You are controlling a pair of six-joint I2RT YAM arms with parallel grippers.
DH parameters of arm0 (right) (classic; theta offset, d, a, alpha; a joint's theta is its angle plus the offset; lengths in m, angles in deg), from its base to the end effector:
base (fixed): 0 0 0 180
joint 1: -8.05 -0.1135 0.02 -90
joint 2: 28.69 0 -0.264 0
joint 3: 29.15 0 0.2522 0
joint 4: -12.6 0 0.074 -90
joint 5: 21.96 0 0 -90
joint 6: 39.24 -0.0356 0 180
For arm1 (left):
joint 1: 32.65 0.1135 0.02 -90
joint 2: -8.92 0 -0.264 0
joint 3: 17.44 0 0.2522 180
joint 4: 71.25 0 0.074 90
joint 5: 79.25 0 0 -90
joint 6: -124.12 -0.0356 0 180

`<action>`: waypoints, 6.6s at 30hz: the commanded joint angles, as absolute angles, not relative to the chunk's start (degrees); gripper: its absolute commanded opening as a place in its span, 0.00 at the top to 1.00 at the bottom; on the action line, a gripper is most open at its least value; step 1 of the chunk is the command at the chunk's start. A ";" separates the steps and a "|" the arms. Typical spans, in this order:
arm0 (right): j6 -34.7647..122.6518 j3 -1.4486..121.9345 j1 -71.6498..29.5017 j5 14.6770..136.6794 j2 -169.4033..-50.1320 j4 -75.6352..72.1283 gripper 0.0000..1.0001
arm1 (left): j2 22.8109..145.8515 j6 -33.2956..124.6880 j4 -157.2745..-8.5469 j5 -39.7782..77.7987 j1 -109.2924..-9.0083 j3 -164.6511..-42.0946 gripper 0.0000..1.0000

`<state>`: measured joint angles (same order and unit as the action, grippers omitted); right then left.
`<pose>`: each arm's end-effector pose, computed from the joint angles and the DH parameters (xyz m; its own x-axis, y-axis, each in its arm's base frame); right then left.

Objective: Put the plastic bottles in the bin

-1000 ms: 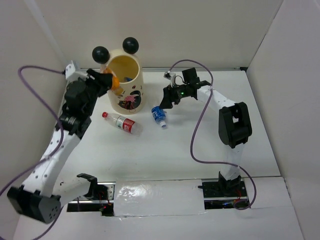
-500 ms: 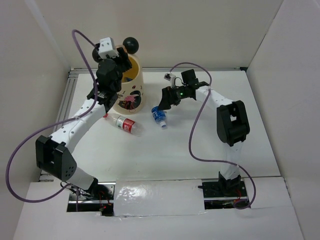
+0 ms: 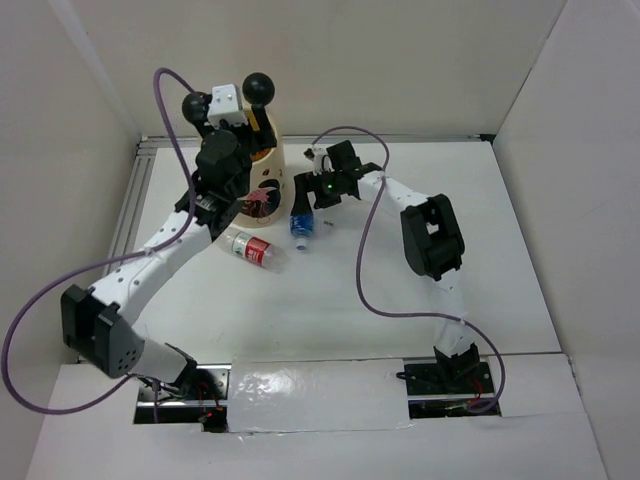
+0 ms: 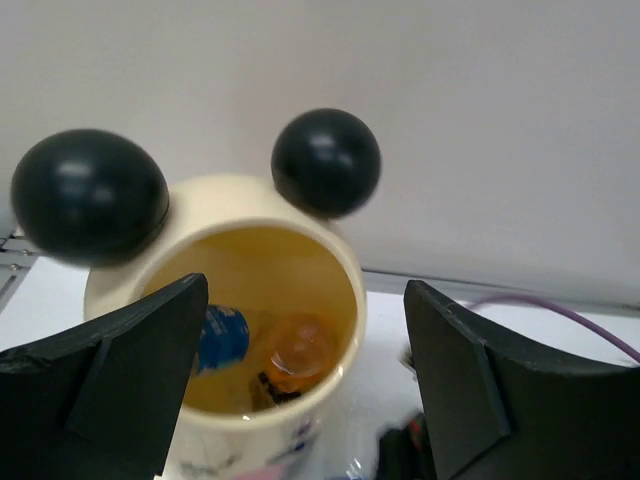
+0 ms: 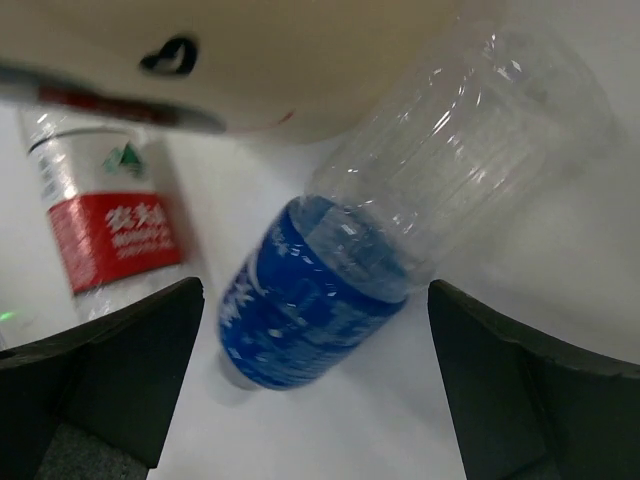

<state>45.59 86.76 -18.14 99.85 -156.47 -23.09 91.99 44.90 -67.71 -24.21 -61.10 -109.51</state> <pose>0.4394 0.2370 0.1933 -0.7221 -0.2698 -0.6370 -0.6317 0.6325 0.4482 0.3069 -0.1431 0.4374 0.2065 -0.2862 -0.9356 -0.0639 0.9503 -0.3048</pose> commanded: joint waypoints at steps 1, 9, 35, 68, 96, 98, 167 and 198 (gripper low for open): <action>44.25 92.44 -19.54 86.81 -160.42 -22.25 0.00 | 81.55 46.23 -70.66 -26.34 -63.76 -105.50 0.08; 41.55 93.94 -20.60 79.02 -164.83 -21.73 0.00 | 58.26 68.36 -92.55 -28.80 -68.24 -85.01 0.05; 68.22 77.92 -12.93 127.27 -126.75 9.56 0.71 | 69.92 102.41 -102.50 -17.55 -68.86 -73.13 0.04; 57.17 121.10 -27.28 123.41 -168.26 36.11 0.17 | 62.10 107.59 -105.84 -15.88 -66.75 -65.13 0.04; 67.71 75.00 -4.00 123.41 -119.59 -11.43 0.00 | 89.08 118.75 -94.96 -16.41 -55.61 -75.32 0.01; 68.25 71.99 -1.45 124.11 -117.82 -12.58 0.00 | 89.96 118.76 -92.15 -15.18 -54.54 -73.66 0.01; 91.19 61.43 9.80 138.96 -121.15 -35.44 0.89 | 108.42 14.69 -42.65 -26.96 -61.39 -118.93 0.98; 92.95 61.43 11.39 141.16 -121.15 -38.16 0.87 | 106.67 18.74 -38.08 -34.07 -64.20 -102.66 0.28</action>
<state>92.23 58.98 11.06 139.21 -121.31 -36.49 110.31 17.28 -40.96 -32.65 -63.09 -102.91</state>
